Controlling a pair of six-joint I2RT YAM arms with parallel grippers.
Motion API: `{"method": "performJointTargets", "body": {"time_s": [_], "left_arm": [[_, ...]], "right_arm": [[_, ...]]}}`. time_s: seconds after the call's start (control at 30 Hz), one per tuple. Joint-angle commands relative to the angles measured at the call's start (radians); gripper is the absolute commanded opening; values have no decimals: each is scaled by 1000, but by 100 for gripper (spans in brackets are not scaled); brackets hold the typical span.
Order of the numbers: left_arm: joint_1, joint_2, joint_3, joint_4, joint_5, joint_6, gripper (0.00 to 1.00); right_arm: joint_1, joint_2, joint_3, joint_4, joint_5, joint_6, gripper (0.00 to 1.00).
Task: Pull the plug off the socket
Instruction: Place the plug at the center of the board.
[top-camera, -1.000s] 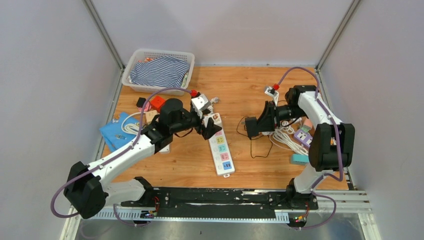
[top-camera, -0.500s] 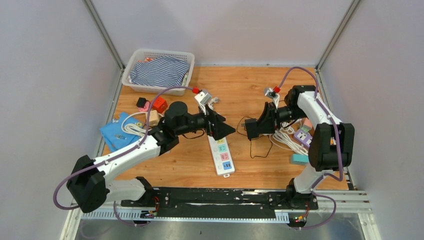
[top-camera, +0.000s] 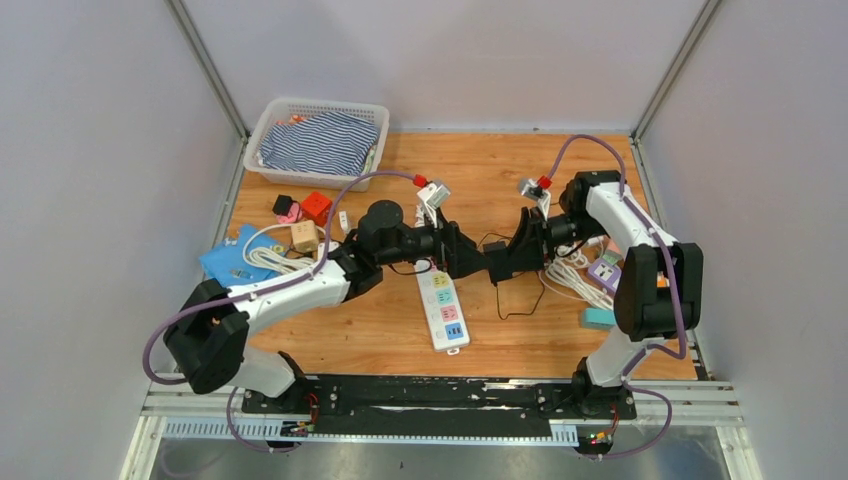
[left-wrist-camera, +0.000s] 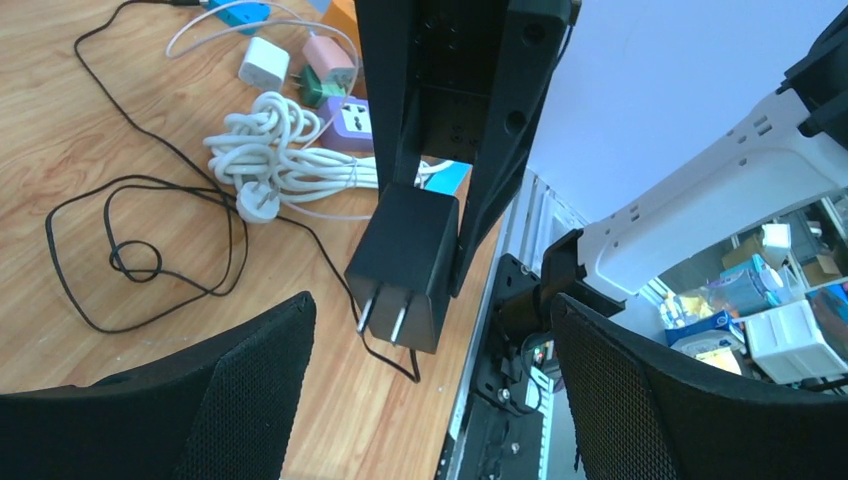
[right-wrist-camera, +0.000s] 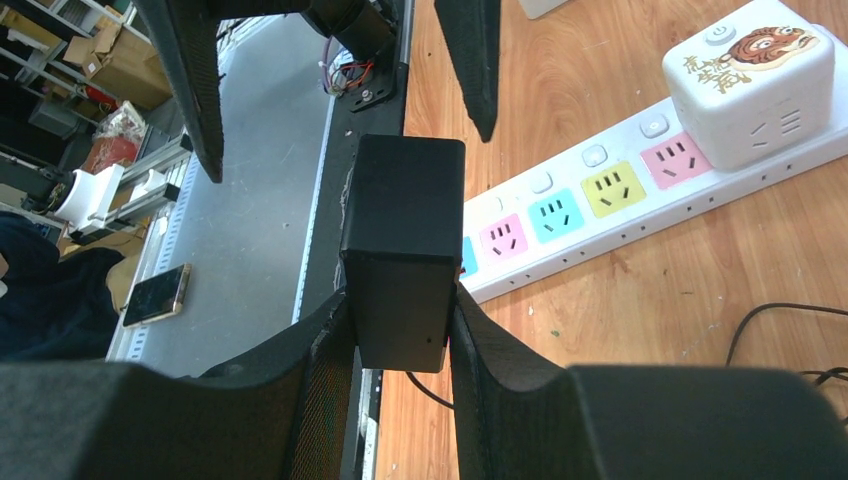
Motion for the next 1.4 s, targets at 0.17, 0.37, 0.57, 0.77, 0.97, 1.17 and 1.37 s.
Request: {"method": "performJointTargets", "body": {"time_s": [0.17,0.37,0.57,0.77,0.97,1.17,1.37], "left_arm": [[-8,96,71,72,60,-25,77],[-15,130,88,96,117,-31,53],[-15,146,95,107,164,-20,0],[-14,93,72,106,154,28,0],[8,20,24,107,167,23,0],[95,-87,-56,105,217,-29,0],[233,-258,-137,104,236,-49,0]], "right_arm": [[36,4,-3,-64,-32,-26,0],[38,6,-1,-64,-31,-26,0],[38,10,-1,-63,-30,-23,5],[37,-5,-4,-63,-30,-18,66],[32,-35,2,-64,-9,-28,76],[-24,-75,7,-63,-6,-33,77],[-136,-140,8,-64,-33,-28,77]]}}
